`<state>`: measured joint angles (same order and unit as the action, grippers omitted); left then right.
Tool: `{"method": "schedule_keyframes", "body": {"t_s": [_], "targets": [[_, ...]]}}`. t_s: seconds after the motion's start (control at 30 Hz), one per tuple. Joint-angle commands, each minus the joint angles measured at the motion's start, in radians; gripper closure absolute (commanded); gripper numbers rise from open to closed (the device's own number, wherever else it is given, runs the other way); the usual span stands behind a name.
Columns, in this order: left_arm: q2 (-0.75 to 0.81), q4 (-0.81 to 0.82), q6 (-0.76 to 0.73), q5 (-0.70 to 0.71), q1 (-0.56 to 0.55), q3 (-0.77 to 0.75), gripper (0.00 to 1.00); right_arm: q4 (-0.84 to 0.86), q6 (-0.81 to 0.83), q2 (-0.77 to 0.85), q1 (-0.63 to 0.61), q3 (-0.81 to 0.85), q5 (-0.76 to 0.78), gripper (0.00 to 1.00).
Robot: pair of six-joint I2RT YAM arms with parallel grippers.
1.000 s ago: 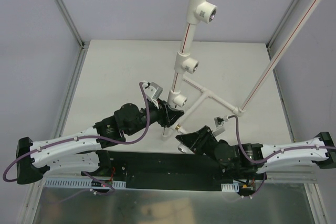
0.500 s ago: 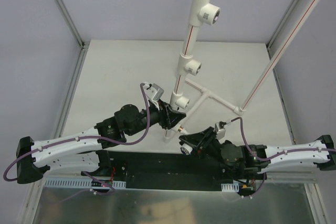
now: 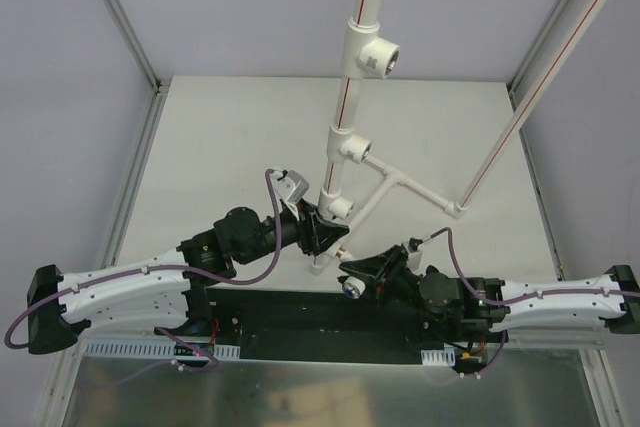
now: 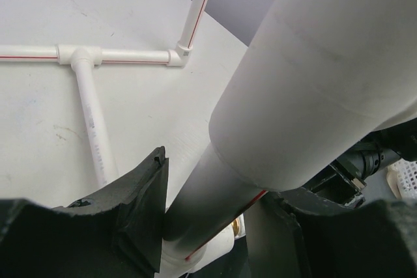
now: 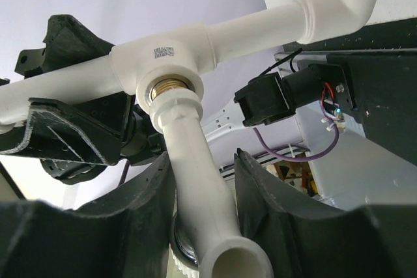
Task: Install the water faucets
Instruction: Install the water faucet onto the adaptor.
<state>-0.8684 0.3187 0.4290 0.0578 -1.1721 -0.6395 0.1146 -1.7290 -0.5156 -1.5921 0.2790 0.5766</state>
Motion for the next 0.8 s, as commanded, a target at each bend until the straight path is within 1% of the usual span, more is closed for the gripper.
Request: {"method": "schedule_keyframes", "body": {"t_s": [0.0, 0.33, 0.5, 0.77], "targets": [[0.046, 0.033, 0.16, -0.159, -0.044, 0.021, 1.0, 0.163, -0.121, -0.021, 0.076, -0.001, 0.045, 1.0], [0.08, 0.002, 0.145, -0.159, -0.044, 0.064, 1.0, 0.221, -0.158, -0.08, 0.167, 0.009, -0.087, 1.0], [0.086, 0.003, 0.14, -0.156, -0.044, 0.069, 1.0, 0.261, -0.182, -0.109, 0.178, 0.0, -0.101, 1.0], [0.115, 0.005, 0.139, -0.144, -0.046, 0.089, 1.0, 0.384, -0.236, -0.155, 0.179, -0.024, -0.103, 1.0]]}}
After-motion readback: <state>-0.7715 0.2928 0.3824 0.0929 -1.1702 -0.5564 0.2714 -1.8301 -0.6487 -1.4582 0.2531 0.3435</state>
